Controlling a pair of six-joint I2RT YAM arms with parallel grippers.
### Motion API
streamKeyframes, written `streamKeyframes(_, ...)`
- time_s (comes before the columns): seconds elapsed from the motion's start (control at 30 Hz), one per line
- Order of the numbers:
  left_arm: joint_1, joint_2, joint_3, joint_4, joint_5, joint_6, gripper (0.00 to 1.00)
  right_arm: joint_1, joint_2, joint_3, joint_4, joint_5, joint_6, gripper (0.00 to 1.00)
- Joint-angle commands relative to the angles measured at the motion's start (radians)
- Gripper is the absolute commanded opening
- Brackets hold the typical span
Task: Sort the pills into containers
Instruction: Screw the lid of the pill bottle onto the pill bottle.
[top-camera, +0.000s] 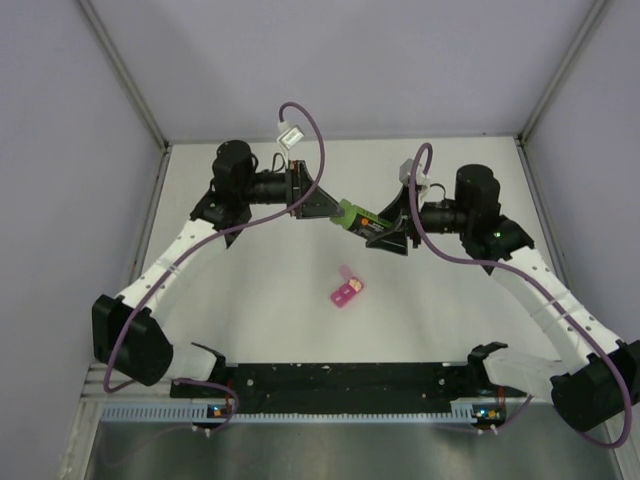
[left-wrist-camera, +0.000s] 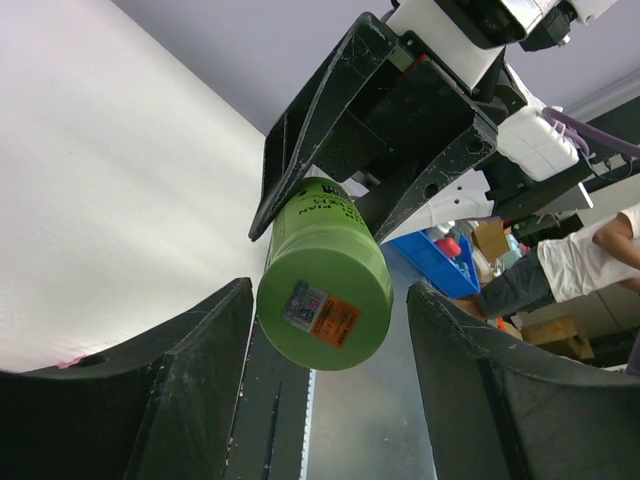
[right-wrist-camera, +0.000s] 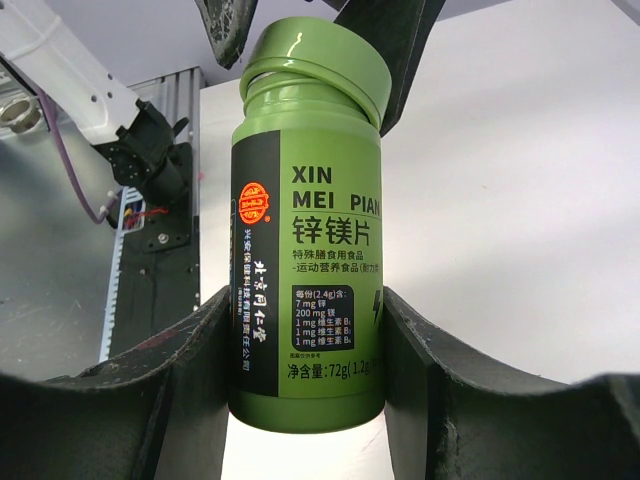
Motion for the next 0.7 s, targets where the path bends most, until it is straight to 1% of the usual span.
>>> streamKeyframes(0.0,-0.004,-0.012,-0.019,0.064,0.021,-0.01,0.66,0.007,-0.017,0.038,0.036,-0.004,-0.022,0.0)
streamKeyframes(0.2,-0.007,-0.017,-0.025,0.077,0.023,-0.021,0.53,0.007,-0.014,0.039,0.036,0.0,-0.025,0.0)
streamKeyframes(0.4,-0.019,-0.02,-0.021,0.091,0.035,-0.02,0.28,0.007,-0.012,0.039,0.036,0.015,-0.025,0.0)
streamKeyframes(0.53,-0.03,-0.022,-0.007,0.057,0.038,0.023,0.11,0.007,-0.007,0.041,0.036,0.027,-0.022,0.0)
streamKeyframes(0.57,-0.031,-0.023,-0.002,0.045,0.036,0.04,0.05,0.008,-0.006,0.041,0.036,0.03,-0.022,0.0)
streamKeyframes(0.6,-0.03,-0.022,0.005,0.025,0.033,0.058,0.02,0.007,-0.004,0.041,0.036,0.03,-0.022,0.0)
streamKeyframes(0.67,-0.031,-0.023,0.021,-0.012,0.027,0.095,0.0,0.008,-0.001,0.039,0.036,0.032,-0.02,0.0)
